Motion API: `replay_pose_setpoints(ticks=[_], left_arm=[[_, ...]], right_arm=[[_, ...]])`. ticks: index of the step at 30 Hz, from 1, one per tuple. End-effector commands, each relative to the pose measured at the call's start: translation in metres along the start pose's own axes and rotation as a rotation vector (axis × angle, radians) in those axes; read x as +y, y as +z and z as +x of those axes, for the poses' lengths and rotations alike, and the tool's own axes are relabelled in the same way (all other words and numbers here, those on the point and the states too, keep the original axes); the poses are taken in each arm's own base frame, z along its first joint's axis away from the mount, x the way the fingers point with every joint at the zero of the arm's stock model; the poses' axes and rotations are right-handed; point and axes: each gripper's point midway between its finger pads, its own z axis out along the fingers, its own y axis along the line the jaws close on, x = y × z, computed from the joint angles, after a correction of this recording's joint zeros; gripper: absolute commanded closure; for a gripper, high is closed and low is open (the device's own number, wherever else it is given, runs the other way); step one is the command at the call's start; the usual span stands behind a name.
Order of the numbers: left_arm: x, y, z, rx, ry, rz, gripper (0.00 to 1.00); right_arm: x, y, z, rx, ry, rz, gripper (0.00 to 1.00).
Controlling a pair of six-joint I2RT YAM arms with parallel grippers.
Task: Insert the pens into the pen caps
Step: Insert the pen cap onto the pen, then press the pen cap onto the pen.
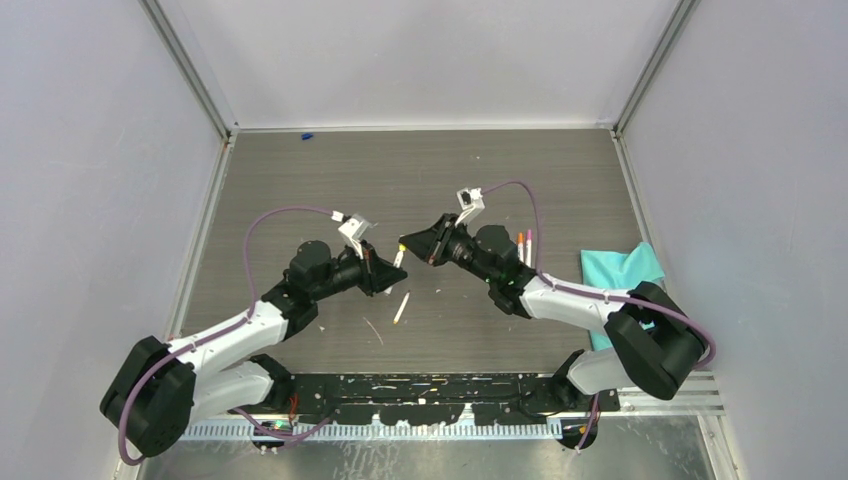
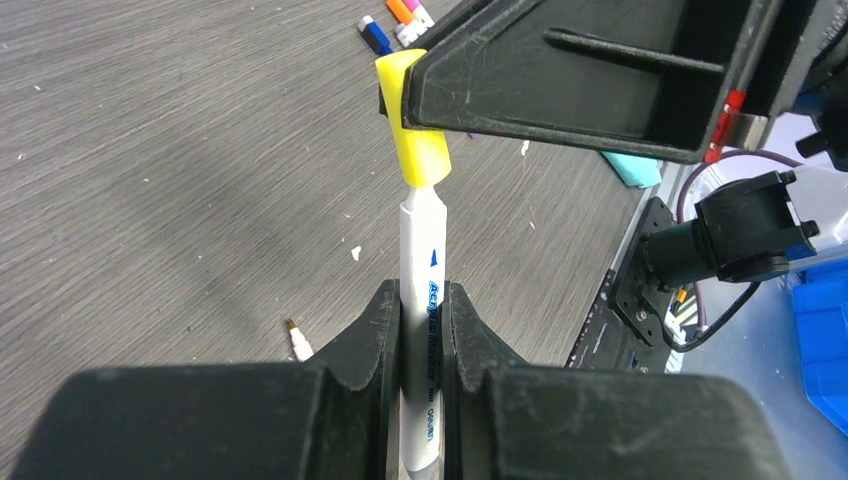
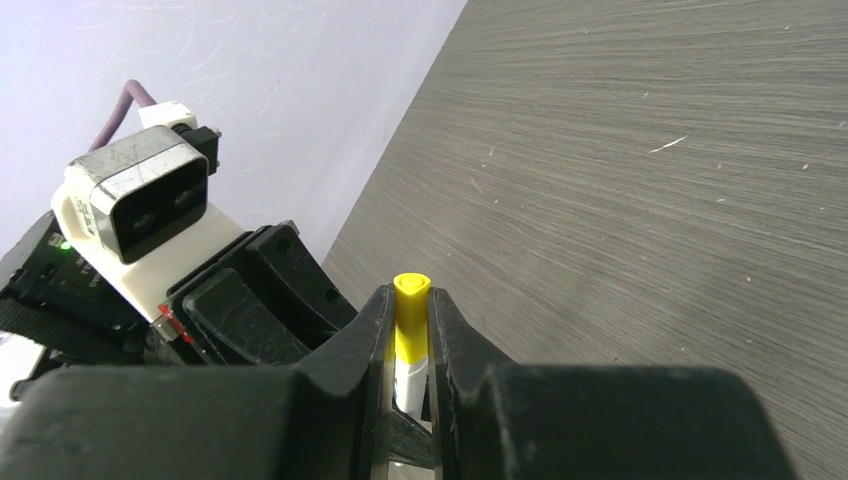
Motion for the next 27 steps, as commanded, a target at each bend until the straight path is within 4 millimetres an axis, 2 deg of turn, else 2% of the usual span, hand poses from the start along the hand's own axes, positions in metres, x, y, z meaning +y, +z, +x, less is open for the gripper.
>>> replay_pose_setpoints(ticks=[1,5,12,19,24,27], left_arm=[[-0.012,0.0,-0.036,-0.116,0.053,0.017,1.0],[-0.008,-0.004,-0.041,-0.147,0.054,-0.014,1.0],[-0.002,-0.014,-0.05,-0.208,0.065,-0.068,1.0],[-0.021,-0.021,-0.057,-0.235,0.11,0.017,1.0],[-0.026,-0.025,-0.058,-0.243,0.127,0.034,1.0],[-0.029,-0.027,-0.06,-0.254,0.131,0.043,1.0]], right_arm=[[0.022,0.006,-0.005,-0.059,-0.04,0.005,0.99],[0.022,0.007,0.007,-0.064,-0.09,0.108,0.99],[0.026,0.005,0.031,-0.046,-0.119,0.165,0.99],[0.043,0.002,0.062,0.022,-0.08,0.046,0.99],[0.059,-0.002,0.072,0.076,-0.081,-0.053,0.99],[0.06,-0.007,0.078,0.095,-0.082,-0.071,0.99]])
